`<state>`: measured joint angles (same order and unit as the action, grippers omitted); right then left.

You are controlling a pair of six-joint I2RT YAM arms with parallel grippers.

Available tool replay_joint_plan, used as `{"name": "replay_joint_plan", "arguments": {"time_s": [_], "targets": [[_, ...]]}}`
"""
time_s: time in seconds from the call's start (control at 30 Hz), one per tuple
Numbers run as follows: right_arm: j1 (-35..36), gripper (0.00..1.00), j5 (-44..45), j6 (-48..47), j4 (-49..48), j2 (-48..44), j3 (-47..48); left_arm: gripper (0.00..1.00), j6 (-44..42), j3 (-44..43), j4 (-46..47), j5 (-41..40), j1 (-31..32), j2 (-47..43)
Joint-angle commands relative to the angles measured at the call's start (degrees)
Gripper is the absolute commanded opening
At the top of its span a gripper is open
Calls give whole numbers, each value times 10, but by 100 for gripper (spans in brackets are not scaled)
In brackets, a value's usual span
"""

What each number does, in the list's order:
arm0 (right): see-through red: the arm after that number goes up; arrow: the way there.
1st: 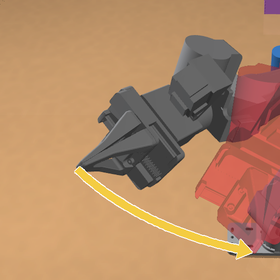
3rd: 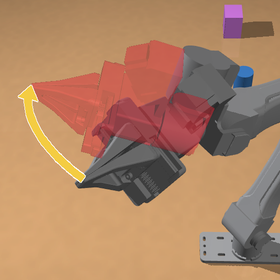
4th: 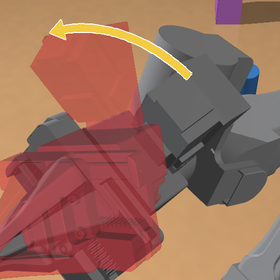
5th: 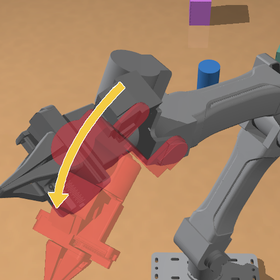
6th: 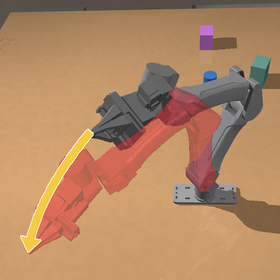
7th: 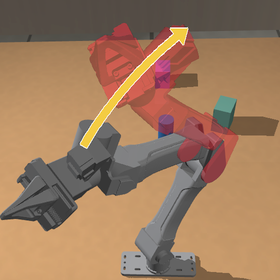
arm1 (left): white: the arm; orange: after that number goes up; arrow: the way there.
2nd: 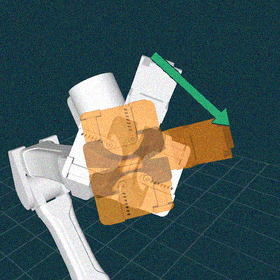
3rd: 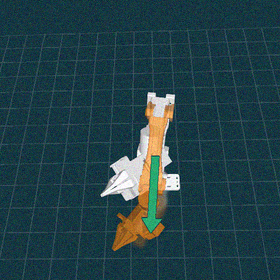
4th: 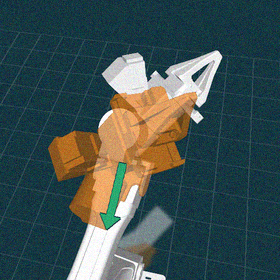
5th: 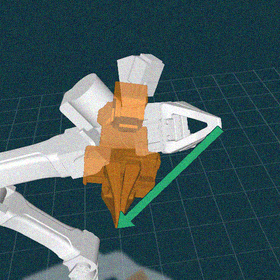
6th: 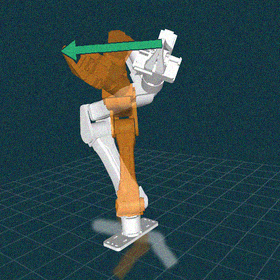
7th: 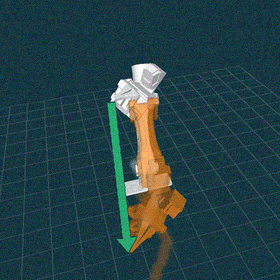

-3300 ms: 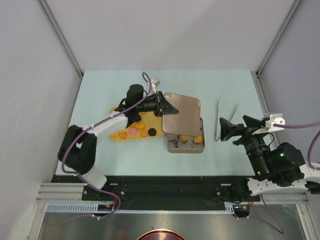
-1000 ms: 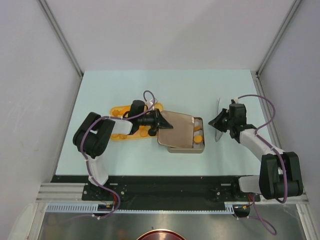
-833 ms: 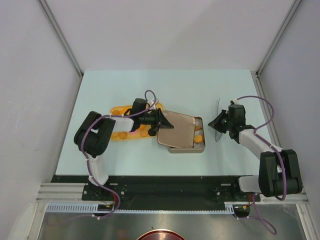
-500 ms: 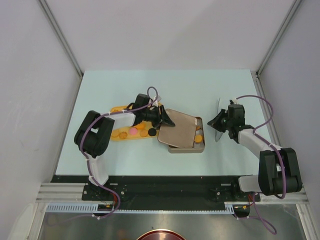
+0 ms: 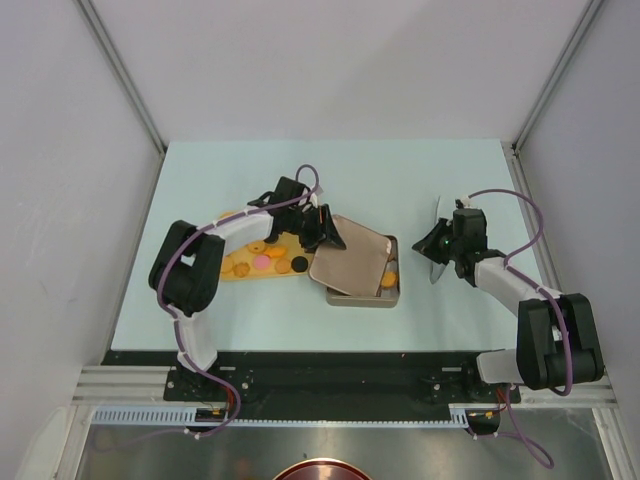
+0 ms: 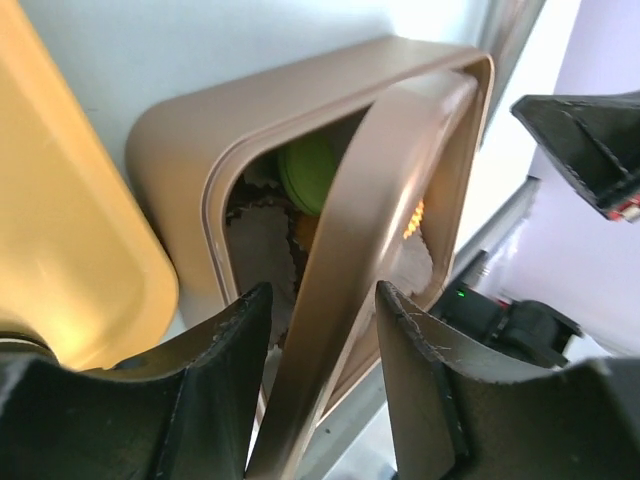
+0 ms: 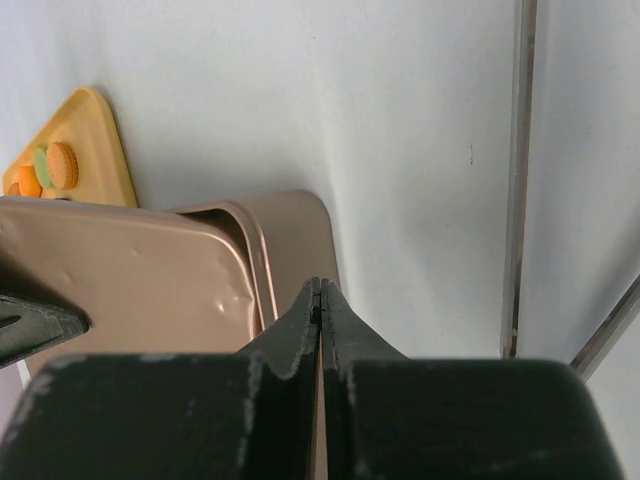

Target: Pack the cookies

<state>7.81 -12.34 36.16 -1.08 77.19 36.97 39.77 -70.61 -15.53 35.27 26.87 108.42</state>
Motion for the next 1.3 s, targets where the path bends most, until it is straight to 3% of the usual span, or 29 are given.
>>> {"name": "replay_joint_plan", "arguments": {"time_s": [0.0,0.17,0.27,0.3,0.33,0.53,0.63,1.27], "targets": [[4,0,4,-7,-20,1,-1,55,-81,3,-130,-153,-11,24],[5,0,2,-9,-20,2,-1,55,-82,22,-104,-132,-13,20],[5,0,4,-11,-16,-5,-1,61,-80,32,-86,-118,-16,6],[5,0,4,-11,-16,-6,-1,71,-80,28,-88,-119,-17,-1],[5,0,4,-13,-16,-10,-1,76,-80,27,-90,-118,-17,-5],[5,1,1,-11,-17,-12,-1,87,-85,8,-107,-115,-23,-16],[5,1,1,-11,-19,-13,-1,100,-87,8,-111,-124,-24,-22],[6,1,-6,-7,-27,-11,-1,100,-102,-61,-188,-223,-23,-70]]}}
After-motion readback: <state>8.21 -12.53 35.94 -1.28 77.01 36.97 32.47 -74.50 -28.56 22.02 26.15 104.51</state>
